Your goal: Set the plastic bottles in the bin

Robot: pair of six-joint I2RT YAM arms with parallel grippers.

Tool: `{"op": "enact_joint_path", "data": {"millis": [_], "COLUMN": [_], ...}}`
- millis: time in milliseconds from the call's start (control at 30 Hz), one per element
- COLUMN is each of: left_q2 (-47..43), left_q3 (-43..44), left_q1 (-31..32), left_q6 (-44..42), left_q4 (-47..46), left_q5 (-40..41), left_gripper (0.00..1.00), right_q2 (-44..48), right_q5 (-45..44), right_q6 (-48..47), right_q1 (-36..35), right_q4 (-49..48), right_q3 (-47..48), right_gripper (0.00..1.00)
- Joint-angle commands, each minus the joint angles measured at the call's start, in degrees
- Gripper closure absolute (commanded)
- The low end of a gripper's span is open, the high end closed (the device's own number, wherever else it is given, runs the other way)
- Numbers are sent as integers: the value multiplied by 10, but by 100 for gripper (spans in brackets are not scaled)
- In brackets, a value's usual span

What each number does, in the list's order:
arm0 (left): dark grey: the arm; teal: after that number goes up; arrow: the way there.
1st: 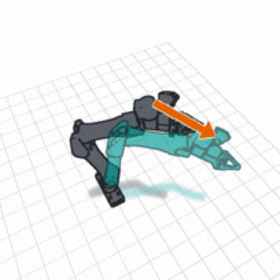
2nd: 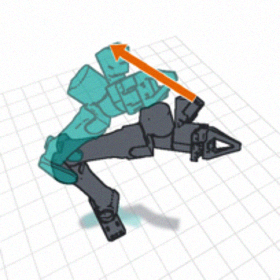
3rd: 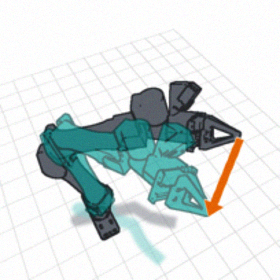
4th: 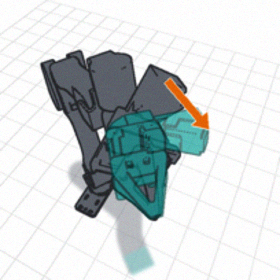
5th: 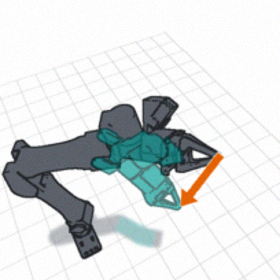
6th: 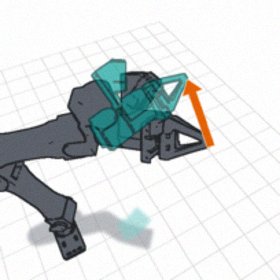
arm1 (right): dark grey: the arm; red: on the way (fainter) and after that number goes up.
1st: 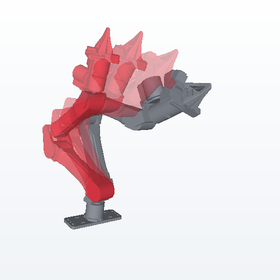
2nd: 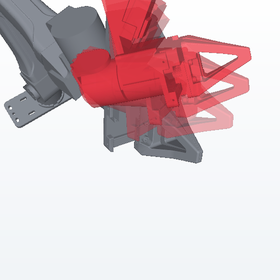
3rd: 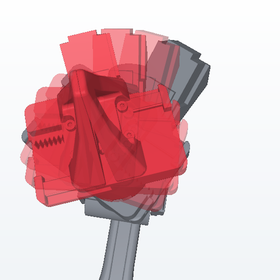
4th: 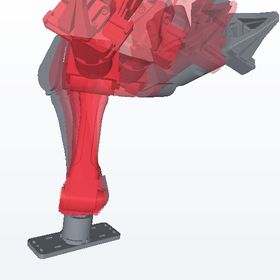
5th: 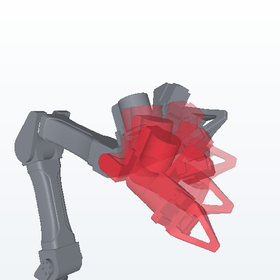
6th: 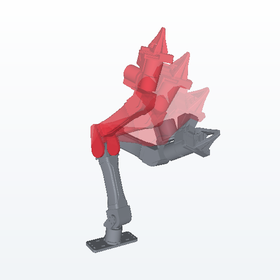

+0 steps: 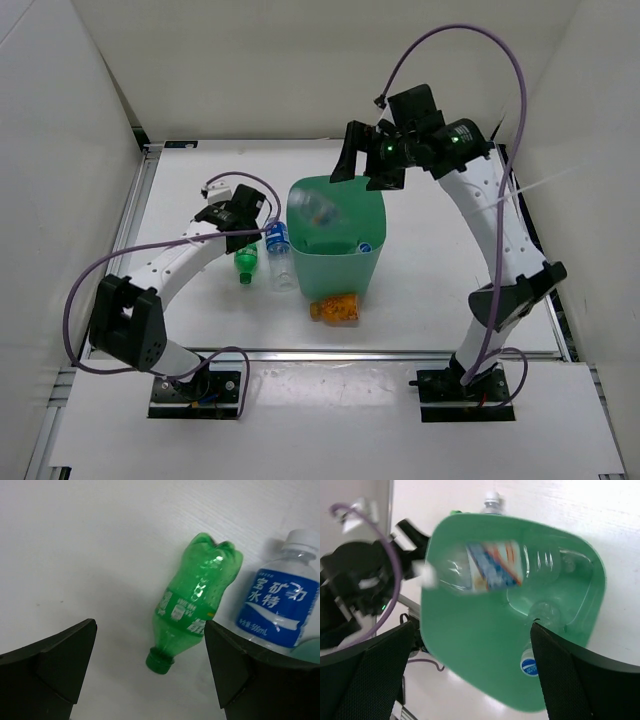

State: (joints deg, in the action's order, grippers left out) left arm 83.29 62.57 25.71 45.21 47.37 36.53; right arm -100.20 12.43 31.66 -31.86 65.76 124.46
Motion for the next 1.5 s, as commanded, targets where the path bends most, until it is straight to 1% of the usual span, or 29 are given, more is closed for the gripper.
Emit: {"op": "enact_joint_path", "data": {"millis": [0, 167, 267, 467, 600, 667, 700, 733, 767, 833, 900, 967, 1033, 1100, 1133, 1233, 1267, 1300, 1333, 1400, 1433, 1467], "left_q2": [36, 103, 131, 163, 187, 187, 187, 187, 187, 181, 181, 176, 147, 121, 94, 47, 38, 29, 15, 0, -13, -18], "left_q3": [43, 87, 92, 92, 92, 86, 86, 81, 75, 75, 63, 58, 53, 62, 69, 122, 141, 180, 199, 256, 272, 288], "left_q1": [-11, -22, -34, -39, -44, -44, -44, -44, -44, -50, -50, -56, -69, -77, -87, -95, -101, -101, -101, -88, -88, -73], "left_q6": [-58, -83, -83, -72, -65, -51, -51, -43, -35, -35, -29, -28, -22, -7, -1, 12, 12, 12, 12, 12, 17, 22], "left_q4": [-69, -80, -85, -91, -91, -91, -91, -91, -91, -91, -91, -91, -91, -85, -77, -57, -52, -52, -47, -47, -47, -47], "left_q5": [-37, -48, -68, -74, -101, -106, -106, -106, -106, -106, -111, -111, -106, -90, -75, -49, -43, -38, -38, -32, -41, -54], "left_gripper": [0, 0, 0, 0, 0, 6, 10, 15, 24, 30, 33, 38, 45, 45, 45, 45, 47, 47, 47, 47, 47, 47], "right_q2": [55, 92, 106, 123, 128, 134, 134, 134, 134, 134, 134, 134, 134, 134, 134, 134, 134, 134, 134, 134, 134, 139], "right_q5": [-5, -11, -11, 5, 17, 23, 23, 23, 29, 29, 29, 34, 34, 34, 34, 34, 34, 34, 34, 34, 28, 28], "right_q6": [-30, -41, -47, -47, -52, -52, -52, -52, -52, -52, -52, -47, -47, -47, -47, -47, -47, -41, -41, -41, -35, -35], "right_q1": [0, 11, 23, 59, 82, 87, 87, 93, 93, 99, 99, 104, 104, 104, 104, 104, 104, 109, 109, 109, 109, 115], "right_q4": [15, 15, 20, 20, 25, 25, 25, 25, 25, 25, 25, 25, 25, 25, 25, 25, 25, 25, 25, 20, 20, 13], "right_q3": [44, 44, 39, 9, -5, -16, -16, -16, -16, -16, -21, -21, -21, -21, -26, -33, -33, -38, -38, -38, -52, -57], "right_gripper": [0, 0, 0, 0, 0, 0, 0, 0, 0, 0, 0, 0, 0, 0, 0, 0, 0, 0, 0, 0, 0, 0]}}
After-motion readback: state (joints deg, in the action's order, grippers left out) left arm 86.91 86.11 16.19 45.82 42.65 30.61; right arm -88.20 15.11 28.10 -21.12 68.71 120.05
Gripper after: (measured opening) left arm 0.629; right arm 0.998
